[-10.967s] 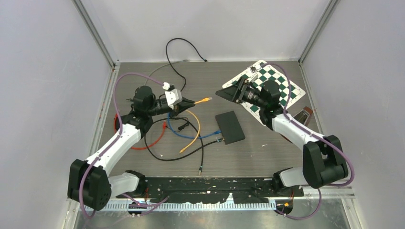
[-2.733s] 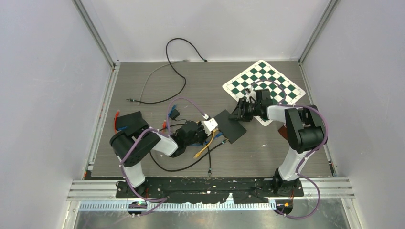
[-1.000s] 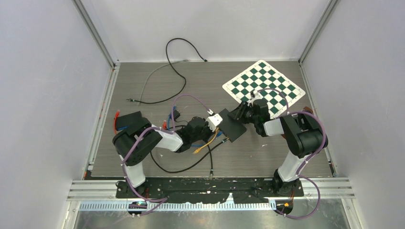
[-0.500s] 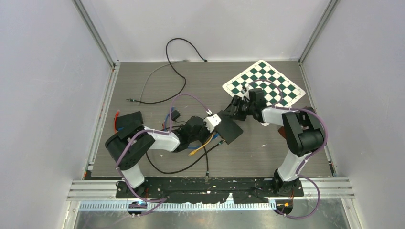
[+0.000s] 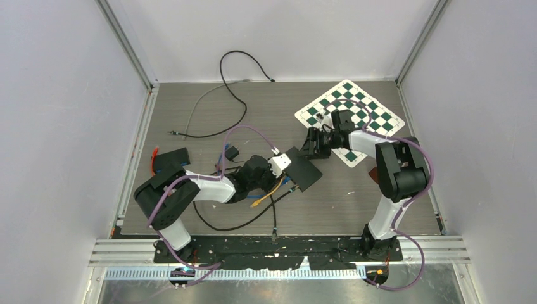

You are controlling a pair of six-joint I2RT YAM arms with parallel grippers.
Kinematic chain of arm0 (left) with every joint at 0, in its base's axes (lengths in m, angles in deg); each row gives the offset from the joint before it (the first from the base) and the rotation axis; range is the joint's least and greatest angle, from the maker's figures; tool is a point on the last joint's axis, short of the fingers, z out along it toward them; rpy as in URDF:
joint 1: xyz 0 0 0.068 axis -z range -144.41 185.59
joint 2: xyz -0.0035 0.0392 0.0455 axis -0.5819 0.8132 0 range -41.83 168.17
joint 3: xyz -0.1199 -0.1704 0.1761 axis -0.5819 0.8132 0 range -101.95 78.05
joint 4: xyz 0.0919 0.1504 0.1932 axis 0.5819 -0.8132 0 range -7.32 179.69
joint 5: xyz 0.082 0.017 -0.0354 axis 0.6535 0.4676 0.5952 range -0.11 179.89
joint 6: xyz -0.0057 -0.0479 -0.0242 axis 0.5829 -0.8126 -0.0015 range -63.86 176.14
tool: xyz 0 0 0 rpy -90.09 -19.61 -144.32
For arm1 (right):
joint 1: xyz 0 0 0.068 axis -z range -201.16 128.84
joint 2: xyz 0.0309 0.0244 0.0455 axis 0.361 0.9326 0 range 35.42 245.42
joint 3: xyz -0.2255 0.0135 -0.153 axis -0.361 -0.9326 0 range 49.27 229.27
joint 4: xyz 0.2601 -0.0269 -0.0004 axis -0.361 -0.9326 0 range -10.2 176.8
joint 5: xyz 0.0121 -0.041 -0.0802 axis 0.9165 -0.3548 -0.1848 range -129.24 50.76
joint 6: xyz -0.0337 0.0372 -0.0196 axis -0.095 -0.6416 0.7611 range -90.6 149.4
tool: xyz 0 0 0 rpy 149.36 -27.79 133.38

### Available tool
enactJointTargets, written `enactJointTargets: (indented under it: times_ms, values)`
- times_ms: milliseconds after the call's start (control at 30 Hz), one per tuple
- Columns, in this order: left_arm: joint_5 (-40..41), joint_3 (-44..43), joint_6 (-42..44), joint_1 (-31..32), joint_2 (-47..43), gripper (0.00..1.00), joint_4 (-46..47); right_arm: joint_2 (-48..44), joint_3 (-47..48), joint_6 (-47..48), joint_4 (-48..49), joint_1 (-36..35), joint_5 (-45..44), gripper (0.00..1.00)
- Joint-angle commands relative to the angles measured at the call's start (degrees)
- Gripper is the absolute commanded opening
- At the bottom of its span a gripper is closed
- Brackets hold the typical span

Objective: Insert the plug into the switch port
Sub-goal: Insert the connector into the switch port.

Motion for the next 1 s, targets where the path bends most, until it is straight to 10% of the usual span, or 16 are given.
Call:
enactJointTargets:
  times_ms: [0,200,967]
  values:
    - [0.6,-0.58,1.08,-0.38,0.35,0.34,0.3,2.12,1.96,6.12,-5.31,-0.3,3.03,0.6]
    - [-0.26,-2.31,1.71,-0.95,2.24,0.0,1.01,4.49,1.23,7.03,-4.99,-1.07,5.23,0.54]
    - [-0.56,-10.06,3.2,-1.79,5.8,0.0,1.79,5.57,-14.51,-2.97,14.13,-8.71,12.55,0.45]
